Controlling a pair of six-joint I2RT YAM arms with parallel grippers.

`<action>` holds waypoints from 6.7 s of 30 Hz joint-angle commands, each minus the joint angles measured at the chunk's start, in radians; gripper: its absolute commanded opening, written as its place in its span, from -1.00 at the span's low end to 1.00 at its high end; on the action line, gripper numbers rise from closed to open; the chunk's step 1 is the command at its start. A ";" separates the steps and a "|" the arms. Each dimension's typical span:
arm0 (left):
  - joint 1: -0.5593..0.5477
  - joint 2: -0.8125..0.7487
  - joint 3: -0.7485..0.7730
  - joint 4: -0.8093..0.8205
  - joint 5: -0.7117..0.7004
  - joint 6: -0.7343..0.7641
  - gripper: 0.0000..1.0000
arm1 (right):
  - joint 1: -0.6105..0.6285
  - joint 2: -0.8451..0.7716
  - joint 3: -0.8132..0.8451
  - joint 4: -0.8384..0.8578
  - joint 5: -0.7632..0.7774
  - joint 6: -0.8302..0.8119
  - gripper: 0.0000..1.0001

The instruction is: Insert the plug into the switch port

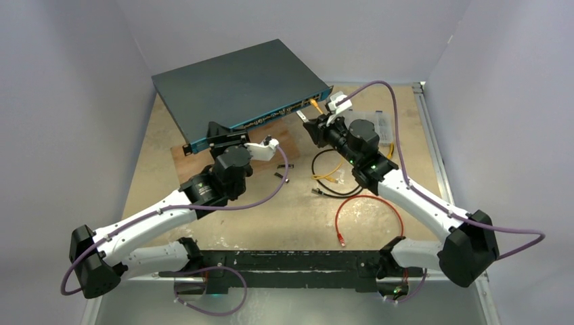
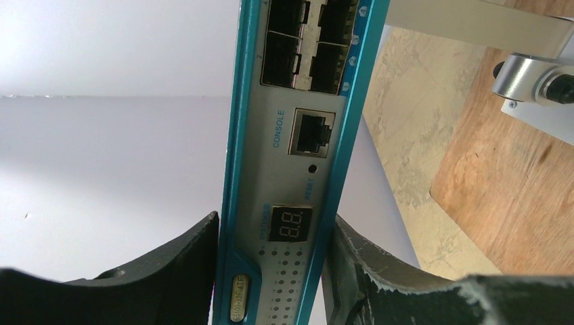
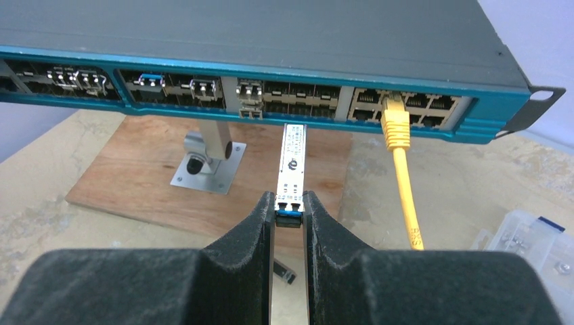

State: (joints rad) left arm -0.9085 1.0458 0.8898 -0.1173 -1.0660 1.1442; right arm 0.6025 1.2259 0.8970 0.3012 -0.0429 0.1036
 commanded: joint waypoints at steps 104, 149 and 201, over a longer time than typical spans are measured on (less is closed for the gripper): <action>0.008 -0.046 -0.009 -0.004 0.038 -0.093 -1.00 | -0.017 0.087 0.085 0.128 -0.077 0.027 -1.00; 0.008 -0.049 -0.007 -0.016 0.042 -0.103 -1.00 | -0.017 0.115 0.338 -0.130 -0.106 0.005 -1.00; 0.008 -0.059 -0.008 -0.022 0.057 -0.119 -1.00 | -0.017 -0.127 -0.188 0.487 -0.063 -0.013 -1.00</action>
State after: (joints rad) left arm -0.9035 1.0149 0.8860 -0.1364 -1.0088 1.1263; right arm 0.5823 1.1114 0.7059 0.6247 -0.1005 0.0937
